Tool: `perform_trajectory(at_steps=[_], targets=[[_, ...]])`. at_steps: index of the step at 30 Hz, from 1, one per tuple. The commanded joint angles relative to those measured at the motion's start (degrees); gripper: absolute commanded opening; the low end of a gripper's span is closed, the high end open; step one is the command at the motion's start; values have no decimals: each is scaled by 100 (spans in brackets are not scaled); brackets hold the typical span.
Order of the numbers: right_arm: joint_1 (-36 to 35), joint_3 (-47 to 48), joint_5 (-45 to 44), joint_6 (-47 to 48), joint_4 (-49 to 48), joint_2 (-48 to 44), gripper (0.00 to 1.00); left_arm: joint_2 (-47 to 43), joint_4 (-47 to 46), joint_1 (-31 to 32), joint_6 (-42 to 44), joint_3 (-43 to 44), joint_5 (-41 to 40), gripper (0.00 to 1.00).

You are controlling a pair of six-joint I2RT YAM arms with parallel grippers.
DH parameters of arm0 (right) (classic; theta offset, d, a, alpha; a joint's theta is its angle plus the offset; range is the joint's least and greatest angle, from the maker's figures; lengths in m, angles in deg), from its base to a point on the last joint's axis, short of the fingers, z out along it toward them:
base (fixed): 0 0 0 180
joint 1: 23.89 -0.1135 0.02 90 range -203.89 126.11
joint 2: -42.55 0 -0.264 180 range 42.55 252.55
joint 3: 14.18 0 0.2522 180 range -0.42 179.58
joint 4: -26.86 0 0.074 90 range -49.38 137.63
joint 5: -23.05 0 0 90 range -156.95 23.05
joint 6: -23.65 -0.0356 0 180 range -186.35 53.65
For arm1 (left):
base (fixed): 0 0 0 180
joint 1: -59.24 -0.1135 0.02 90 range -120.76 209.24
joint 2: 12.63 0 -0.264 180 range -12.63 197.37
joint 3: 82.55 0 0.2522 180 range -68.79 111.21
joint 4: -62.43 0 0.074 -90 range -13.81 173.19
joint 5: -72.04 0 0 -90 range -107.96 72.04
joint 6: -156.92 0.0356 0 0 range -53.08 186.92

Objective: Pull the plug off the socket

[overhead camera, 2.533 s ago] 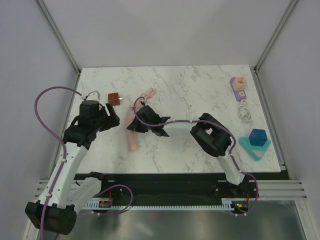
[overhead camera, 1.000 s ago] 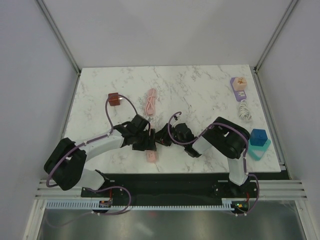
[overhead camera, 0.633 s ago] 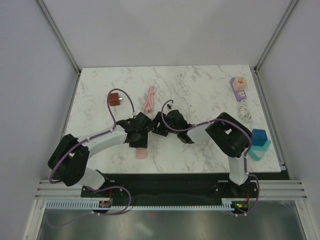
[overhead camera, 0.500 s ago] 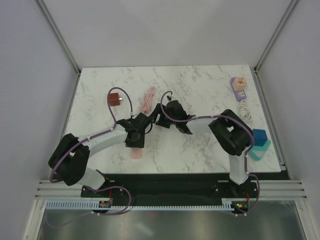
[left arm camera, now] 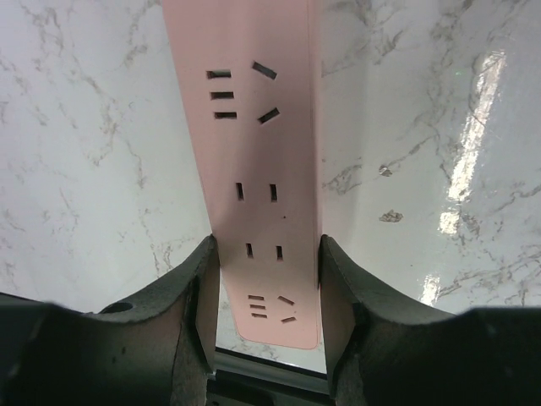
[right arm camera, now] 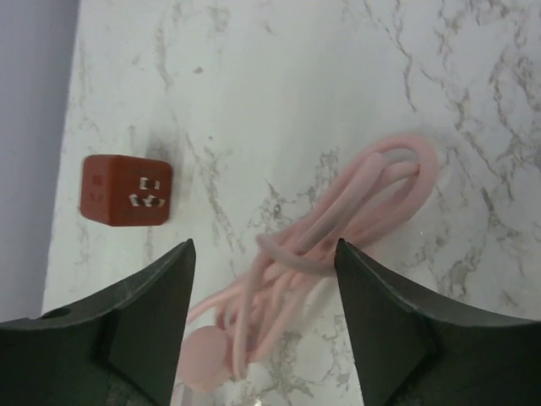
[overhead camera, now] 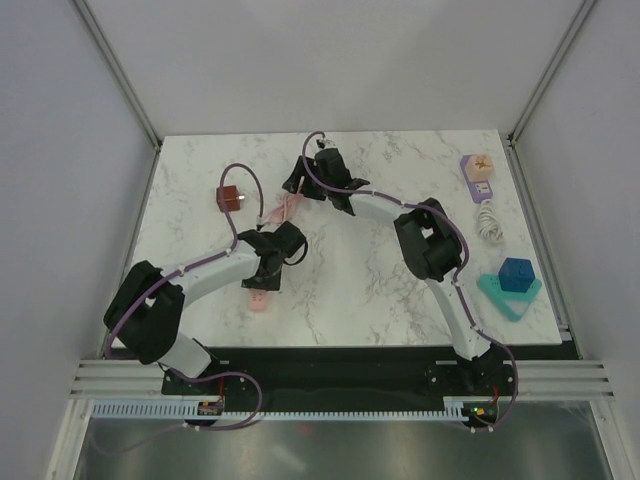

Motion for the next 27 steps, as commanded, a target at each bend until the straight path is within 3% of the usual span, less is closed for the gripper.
perform_trajectory(at_steps=[1, 6, 12, 17, 21, 25, 27], targets=[[-103, 227, -127, -36, 546, 269, 72, 47, 237, 7, -46, 225, -570, 2], [-366, 8, -751, 262, 572, 67, 68, 275, 255, 7, -63, 260, -588, 2], [-384, 297, -725, 315, 573, 479, 62, 486, 246, 7, -178, 313, -536, 2], [-375, 1121, -989, 1025, -321, 1286, 39, 749, 185, 7, -204, 199, -395, 2], [-279, 2158, -1006, 1501, -720, 1920, 39, 838, 150, 7, -195, 181, -395, 2], [-95, 2960, -876, 1195, -693, 2378, 39, 1005, 70, -2, -143, 207, -368, 2], [-41, 2900, -691, 1133, -833, 2370, 47, 1075, 62, -2, -178, 207, -386, 2]])
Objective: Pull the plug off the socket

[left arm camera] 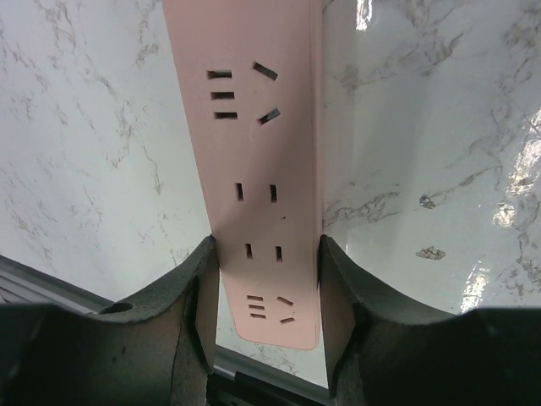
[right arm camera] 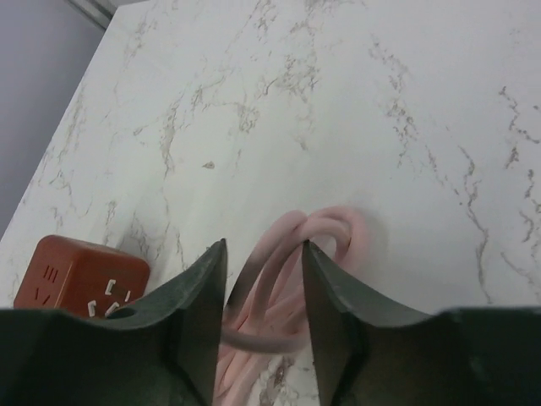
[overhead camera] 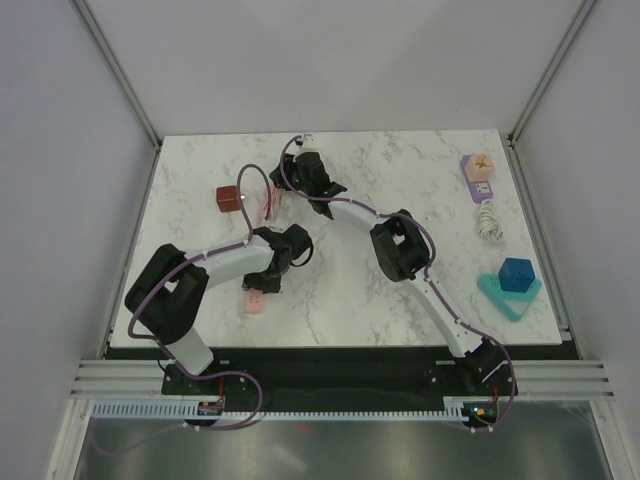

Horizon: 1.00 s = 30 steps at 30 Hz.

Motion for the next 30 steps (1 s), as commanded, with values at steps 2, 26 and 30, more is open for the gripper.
perform_trajectory(at_steps=[2, 26, 30], targets=[[234, 22, 206, 88, -353, 9, 57, 295, -170, -2, -178, 19, -65, 2], [568, -899, -247, 430, 2871, -3215, 98, -2209, -205, -46, 322, 309, 953, 100], [1032, -2820, -688, 369, 3056, -4803, 98, -2665, -424, -29, 788, 494, 1998, 100]])
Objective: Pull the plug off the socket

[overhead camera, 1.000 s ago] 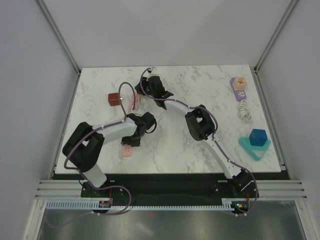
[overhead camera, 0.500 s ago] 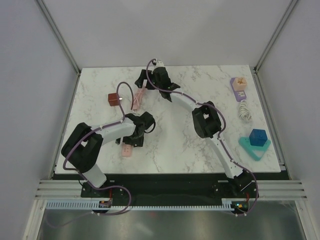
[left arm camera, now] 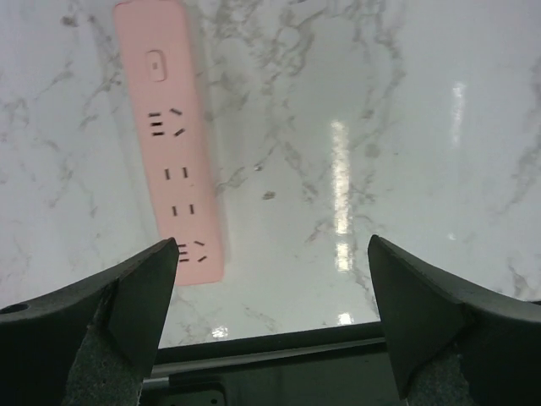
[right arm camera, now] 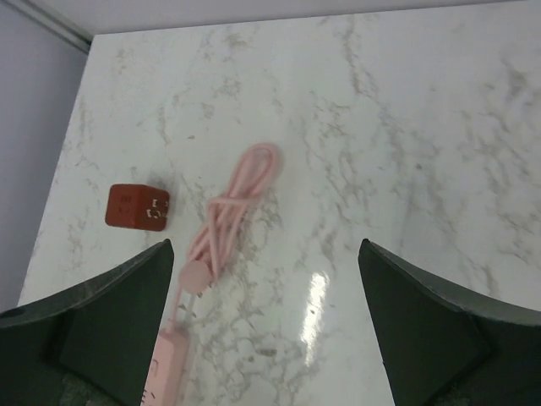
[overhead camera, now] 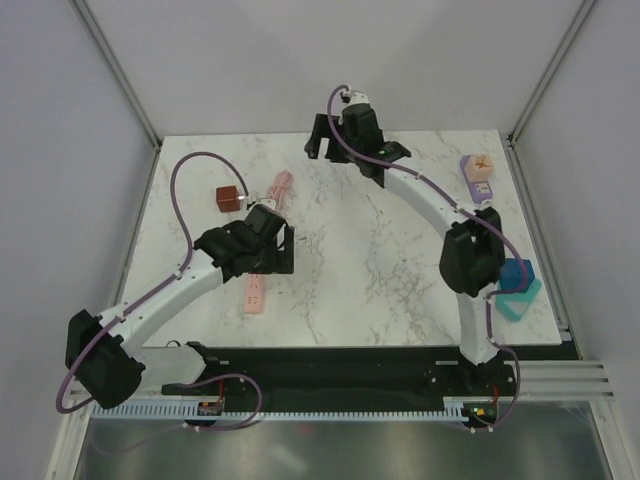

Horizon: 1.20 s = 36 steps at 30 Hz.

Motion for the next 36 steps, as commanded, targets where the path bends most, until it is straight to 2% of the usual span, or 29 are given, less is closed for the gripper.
perform_trajectory(at_steps=[1, 6, 8, 12, 15, 19, 24, 30, 36], targets=[[528, -1142, -698, 120, 580, -1330, 98, -387, -483, 33, 555, 136, 1323, 100], [1362, -2872, -1259, 453, 835, -2595, 98, -1055, -1047, 50, 696, -268, 2495, 99], [1714, -3365, -1366, 436, 862, -2799, 98, -1318, -1231, 59, 696, -417, 2926, 99], [2645, -3658, -1620, 524, 871, -2739, 98, -1653, -1347, 59, 696, -576, 3383, 98], [2989, -3467, -1753, 725, 879, -2318, 98, -1864, -1329, 68, 731, -699, 3542, 98], [3025, -3106, -2401, 1665, 616, -1667, 98, -2075, -1329, 68, 626, -866, 3928, 98], [3087, -2411, -2720, 2799, 643, -727, 98, -2224, -1373, 59, 599, -858, 4087, 97], [3482, -2349, -2177, 3494, 309, -260, 98, -2014, -1373, 59, 722, -752, 4148, 97], [3894, -2314, -1658, 3574, 63, 144, 98, -1733, -1338, 59, 880, -726, 4289, 97]])
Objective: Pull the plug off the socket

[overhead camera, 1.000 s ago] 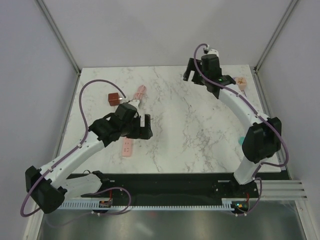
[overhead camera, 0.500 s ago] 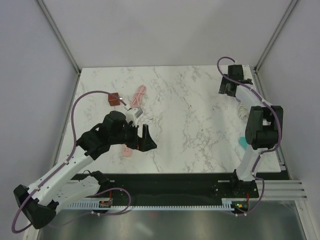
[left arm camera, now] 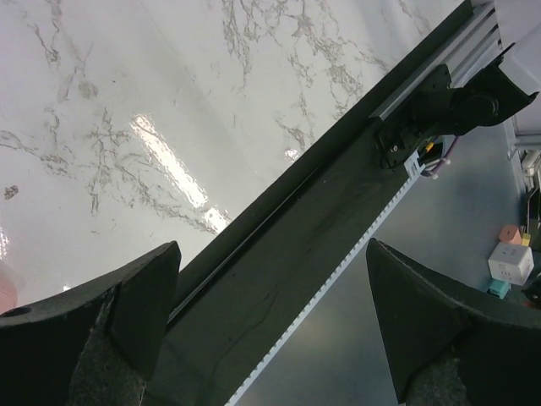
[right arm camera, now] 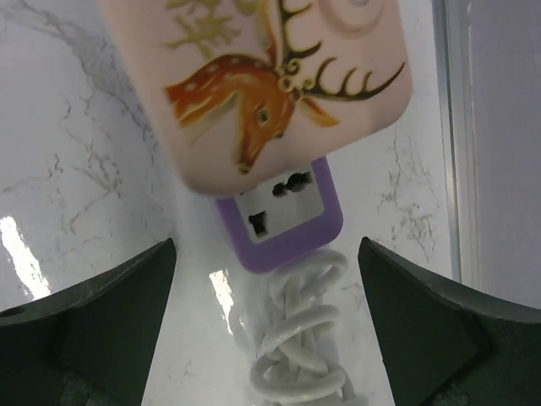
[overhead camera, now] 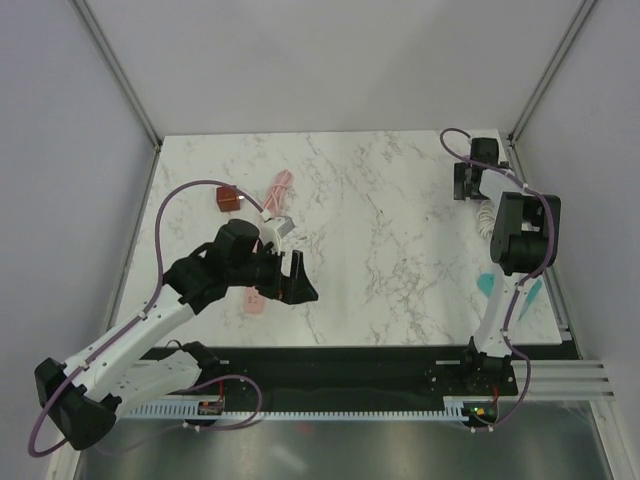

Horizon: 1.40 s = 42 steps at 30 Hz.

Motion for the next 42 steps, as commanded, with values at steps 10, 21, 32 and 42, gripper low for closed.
perform_trajectory(at_steps=[10, 21, 32, 42], targets=[[437, 555, 1949, 476, -659, 702, 98, 310, -131, 11, 299, 203, 165, 97], [428, 1022, 2634, 4, -26, 879, 44, 372, -298, 11, -8, 150, 173, 96], [-808, -348, 2934, -1079, 106, -131, 13, -128, -456, 20, -334, -376, -81, 94], [-3226, -2818, 2486, -1554, -702, -1784, 11, -480, -456, 20, -720, -781, -512, 91]])
